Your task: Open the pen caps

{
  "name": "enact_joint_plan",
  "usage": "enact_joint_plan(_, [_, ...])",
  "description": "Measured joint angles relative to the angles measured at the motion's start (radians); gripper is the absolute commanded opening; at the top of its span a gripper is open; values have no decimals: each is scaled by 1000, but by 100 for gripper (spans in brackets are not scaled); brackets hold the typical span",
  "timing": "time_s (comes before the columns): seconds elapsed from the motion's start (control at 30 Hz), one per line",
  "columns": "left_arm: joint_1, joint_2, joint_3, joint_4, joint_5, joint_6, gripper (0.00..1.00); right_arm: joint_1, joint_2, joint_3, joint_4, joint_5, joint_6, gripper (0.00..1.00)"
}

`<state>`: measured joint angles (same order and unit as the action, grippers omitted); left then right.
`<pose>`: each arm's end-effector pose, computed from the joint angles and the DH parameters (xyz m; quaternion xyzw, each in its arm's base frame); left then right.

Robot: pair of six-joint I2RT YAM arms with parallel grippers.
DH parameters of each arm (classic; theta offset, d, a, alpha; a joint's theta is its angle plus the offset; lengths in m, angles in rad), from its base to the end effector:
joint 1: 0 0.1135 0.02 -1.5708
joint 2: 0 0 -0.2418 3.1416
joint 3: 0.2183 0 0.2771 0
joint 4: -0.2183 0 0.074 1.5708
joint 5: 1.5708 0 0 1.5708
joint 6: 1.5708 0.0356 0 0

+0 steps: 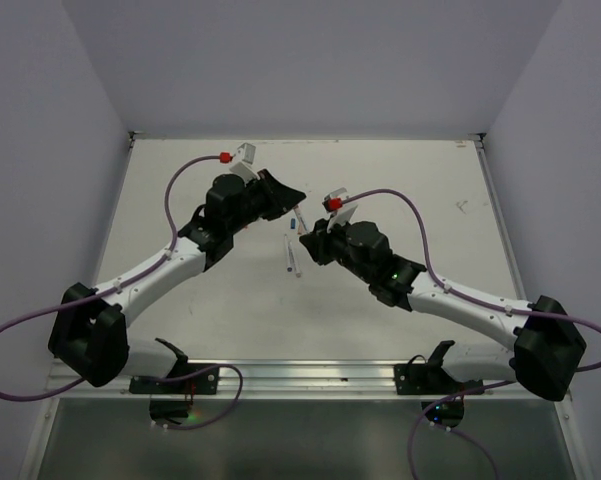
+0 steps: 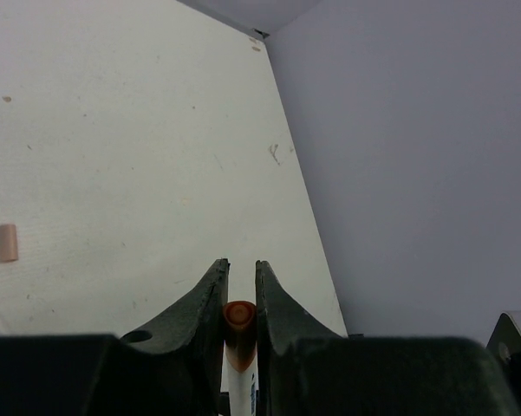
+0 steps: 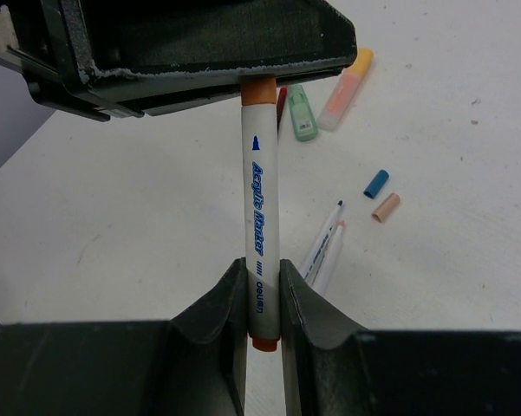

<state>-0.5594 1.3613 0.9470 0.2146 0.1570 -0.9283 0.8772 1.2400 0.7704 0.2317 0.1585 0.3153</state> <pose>0.2924 -0.1897 0.2744 -0.0927 0.7677 -0.4720 0.4233 0.2063 0.2393 0.2476 -0.1702 0.7664 0.2946 0.5449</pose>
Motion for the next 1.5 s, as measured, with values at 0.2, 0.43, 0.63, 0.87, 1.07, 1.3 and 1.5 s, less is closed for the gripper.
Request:
enact_joint_plan(0.2, [-25,-45,-5,-32,-102,-35,0,6,-24,-55,88,-3,0,0])
enact_joint_plan(0.43, [-59,-84,-2,-70,-195,-28,0,8,-69,-141,218,-18,-1,0])
enact_joint_plan(0.63, [-66,-84,26,-93,-212,-10,0,8,-75,-201,338,-18,-2,0])
enact_joint_plan(0.87, [-65,-84,57,-113,-219,-3,0,5,-89,-243,431,-13,-2,0])
enact_joint_plan(1.07, [23,-85,91,-49,-346,-5,0,5,-114,-316,378,14,-2,0])
enact_joint_plan(1.3, [146,-136,219,122,-446,2,14,-1,-107,-394,142,42,3,0])
enact_joint_plan(1.5, [144,-89,239,95,-237,69,63,-1,-180,-334,71,41,11,0])
